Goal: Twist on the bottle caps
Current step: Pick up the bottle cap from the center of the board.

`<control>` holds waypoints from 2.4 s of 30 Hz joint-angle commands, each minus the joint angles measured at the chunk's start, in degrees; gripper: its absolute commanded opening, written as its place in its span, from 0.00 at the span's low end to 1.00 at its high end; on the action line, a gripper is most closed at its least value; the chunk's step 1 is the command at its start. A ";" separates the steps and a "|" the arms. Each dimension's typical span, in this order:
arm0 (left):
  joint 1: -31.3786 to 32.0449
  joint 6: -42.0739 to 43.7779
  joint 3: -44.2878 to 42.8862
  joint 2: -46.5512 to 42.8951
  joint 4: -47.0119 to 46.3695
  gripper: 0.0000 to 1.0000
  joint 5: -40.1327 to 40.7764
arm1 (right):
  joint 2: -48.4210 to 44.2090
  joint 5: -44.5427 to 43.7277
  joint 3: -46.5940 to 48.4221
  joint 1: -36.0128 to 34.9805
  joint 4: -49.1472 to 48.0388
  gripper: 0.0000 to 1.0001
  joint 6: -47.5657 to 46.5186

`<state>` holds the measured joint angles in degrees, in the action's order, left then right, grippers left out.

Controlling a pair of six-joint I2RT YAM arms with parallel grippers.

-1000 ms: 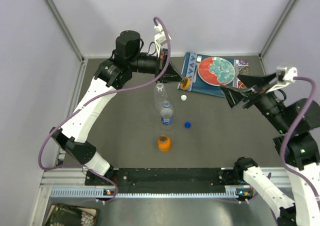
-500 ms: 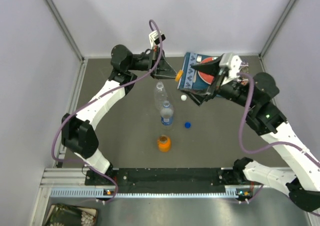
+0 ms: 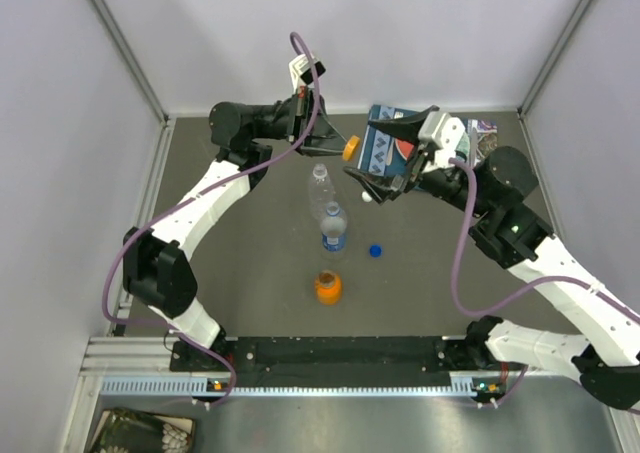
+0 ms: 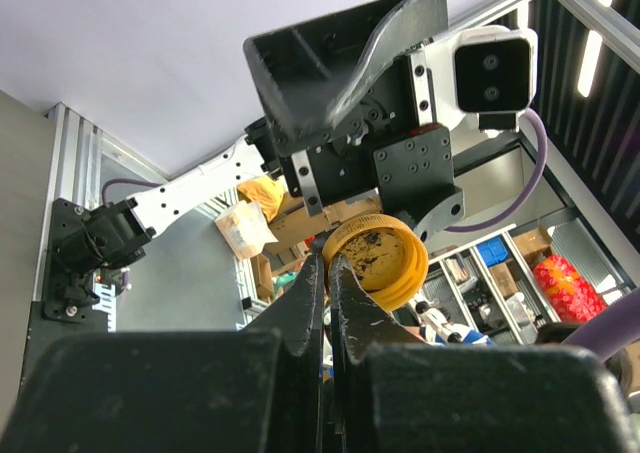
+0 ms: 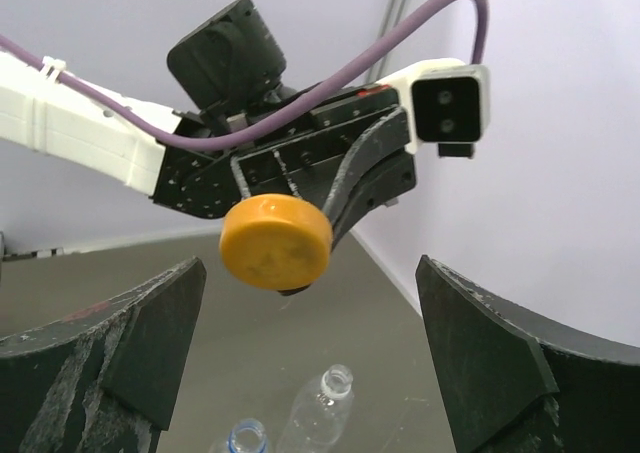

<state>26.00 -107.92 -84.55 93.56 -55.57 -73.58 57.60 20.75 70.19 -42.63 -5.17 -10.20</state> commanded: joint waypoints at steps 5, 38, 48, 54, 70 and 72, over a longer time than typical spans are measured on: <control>-0.42 -1.33 -0.17 -0.04 -4.11 0.00 1.51 | 0.49 -2.56 0.82 -3.68 -4.49 0.82 -1.76; -2.36 -0.63 1.85 -0.04 -3.93 0.00 2.48 | 2.69 -5.11 -2.43 -4.13 -10.92 0.27 4.39; -5.60 5.07 2.03 -1.45 -0.24 0.73 0.29 | -0.99 -3.70 -0.77 -4.13 -5.05 0.18 5.71; -12.11 12.79 3.16 -4.95 0.20 0.85 -7.26 | -5.12 -5.02 1.35 -4.30 2.00 0.17 5.89; -19.61 99.94 -20.02 -18.00 88.20 0.96 6.71 | -5.40 -4.50 6.36 -4.48 8.95 0.18 9.66; -10.20 116.21 -27.67 -14.91 94.50 0.95 28.98 | -4.70 -4.76 7.06 -4.83 9.04 0.19 9.84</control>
<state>5.80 -41.21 -86.41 75.33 -2.48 -76.73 51.92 15.07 73.97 -46.28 4.25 -2.76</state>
